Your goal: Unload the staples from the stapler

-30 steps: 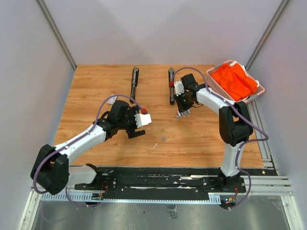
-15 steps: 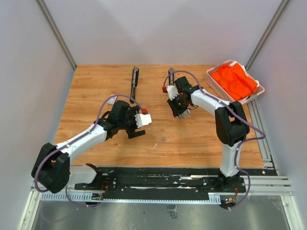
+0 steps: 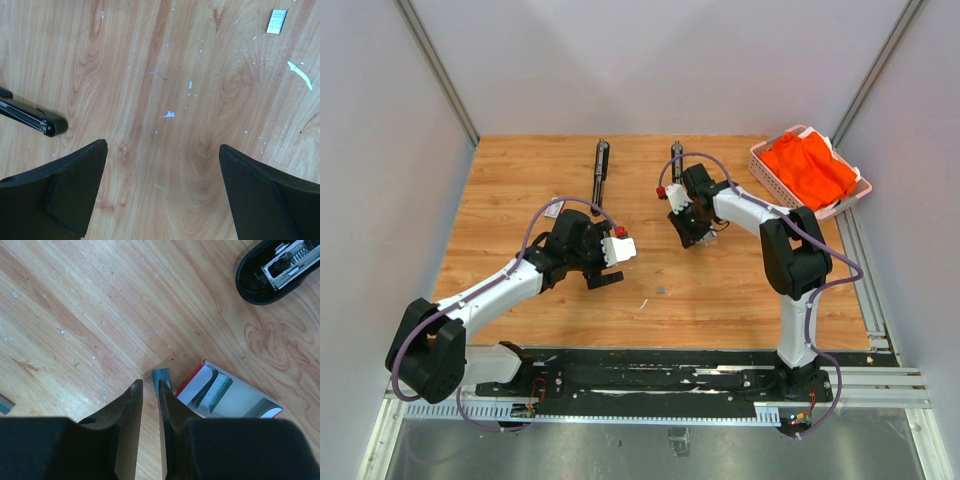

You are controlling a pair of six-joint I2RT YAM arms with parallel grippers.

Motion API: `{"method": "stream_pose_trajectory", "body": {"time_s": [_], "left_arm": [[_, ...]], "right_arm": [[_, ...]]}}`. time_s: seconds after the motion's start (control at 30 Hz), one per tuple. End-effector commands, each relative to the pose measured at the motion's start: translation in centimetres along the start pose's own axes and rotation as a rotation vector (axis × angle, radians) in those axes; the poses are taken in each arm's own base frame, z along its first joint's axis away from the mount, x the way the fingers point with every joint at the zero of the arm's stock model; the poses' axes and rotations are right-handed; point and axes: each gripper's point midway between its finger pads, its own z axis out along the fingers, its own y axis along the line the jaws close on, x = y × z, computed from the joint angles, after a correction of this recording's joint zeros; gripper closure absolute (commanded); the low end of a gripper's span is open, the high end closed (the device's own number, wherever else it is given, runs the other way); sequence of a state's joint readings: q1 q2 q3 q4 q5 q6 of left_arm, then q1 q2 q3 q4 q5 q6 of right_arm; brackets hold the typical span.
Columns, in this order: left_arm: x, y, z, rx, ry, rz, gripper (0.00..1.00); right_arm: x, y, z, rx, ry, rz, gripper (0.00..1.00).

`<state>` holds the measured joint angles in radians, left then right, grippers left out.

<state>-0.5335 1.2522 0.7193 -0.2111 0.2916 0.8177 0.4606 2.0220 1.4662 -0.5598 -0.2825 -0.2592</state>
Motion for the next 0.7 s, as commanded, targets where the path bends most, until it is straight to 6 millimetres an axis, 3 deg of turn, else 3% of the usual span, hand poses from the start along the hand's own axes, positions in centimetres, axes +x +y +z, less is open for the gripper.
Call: {"method": "stream_pose_trajectory", "body": {"time_s": [0.0, 0.37, 0.67], "left_arm": [[-0.03, -0.17, 0.23, 0.002, -0.009, -0.005, 0.02], [0.12, -0.28, 0.39, 0.008, -0.004, -0.007, 0.02], [0.24, -0.37, 0.44, 0.012, 0.000, -0.007, 0.02]], "right_arm": [[-0.30, 0.31, 0.13, 0.012, 0.023, -0.025, 0.80], [0.22, 0.38, 0.90, 0.024, 0.051, -0.033, 0.88], [0.03, 0.83, 0.50, 0.012, 0.040, -0.048, 0.99]]}}
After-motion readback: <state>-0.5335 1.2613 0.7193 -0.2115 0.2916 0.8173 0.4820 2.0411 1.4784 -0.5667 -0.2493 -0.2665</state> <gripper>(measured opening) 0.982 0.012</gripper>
